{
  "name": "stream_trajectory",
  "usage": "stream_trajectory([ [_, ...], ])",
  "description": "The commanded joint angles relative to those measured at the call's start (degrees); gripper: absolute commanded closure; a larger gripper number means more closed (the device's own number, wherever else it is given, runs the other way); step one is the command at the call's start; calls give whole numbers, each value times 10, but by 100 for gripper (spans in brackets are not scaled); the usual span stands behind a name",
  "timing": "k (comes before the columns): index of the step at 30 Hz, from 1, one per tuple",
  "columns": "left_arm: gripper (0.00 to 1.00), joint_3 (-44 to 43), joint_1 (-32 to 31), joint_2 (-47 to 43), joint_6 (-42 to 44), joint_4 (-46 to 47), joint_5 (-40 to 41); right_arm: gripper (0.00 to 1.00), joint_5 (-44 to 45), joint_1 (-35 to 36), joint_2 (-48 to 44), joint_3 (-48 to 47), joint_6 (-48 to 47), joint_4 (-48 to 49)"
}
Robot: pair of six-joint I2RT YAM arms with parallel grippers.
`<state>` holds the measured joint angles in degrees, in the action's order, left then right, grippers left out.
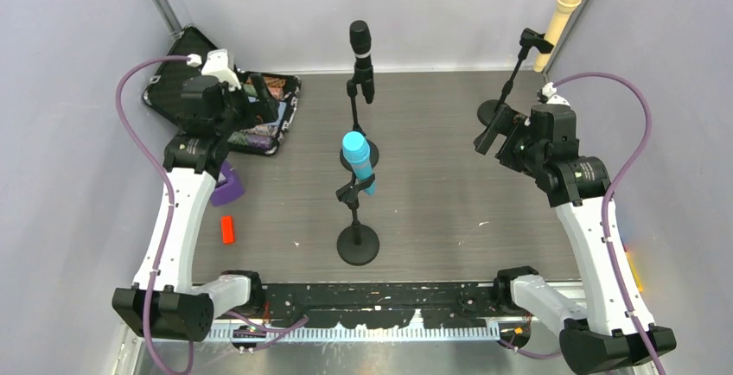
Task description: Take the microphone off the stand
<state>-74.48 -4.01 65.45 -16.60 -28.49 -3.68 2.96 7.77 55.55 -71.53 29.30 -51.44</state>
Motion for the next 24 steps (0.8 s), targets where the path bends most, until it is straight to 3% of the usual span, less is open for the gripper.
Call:
stream_trajectory([
  [1, 1, -22, 3, -1, -17, -30, 32, 0, 29, 1, -13, -1, 6, -9],
  [8, 1, 29, 3, -58, -21, -9, -99, 0, 25, 1, -42, 22, 21, 32],
  [14, 1, 94, 4, -107, -126, 21, -77, 0, 3, 1, -124, 107, 46, 136],
  [24, 1, 157, 3, -151, -134, 28, -222, 0, -60, 1, -59, 103, 63, 53],
])
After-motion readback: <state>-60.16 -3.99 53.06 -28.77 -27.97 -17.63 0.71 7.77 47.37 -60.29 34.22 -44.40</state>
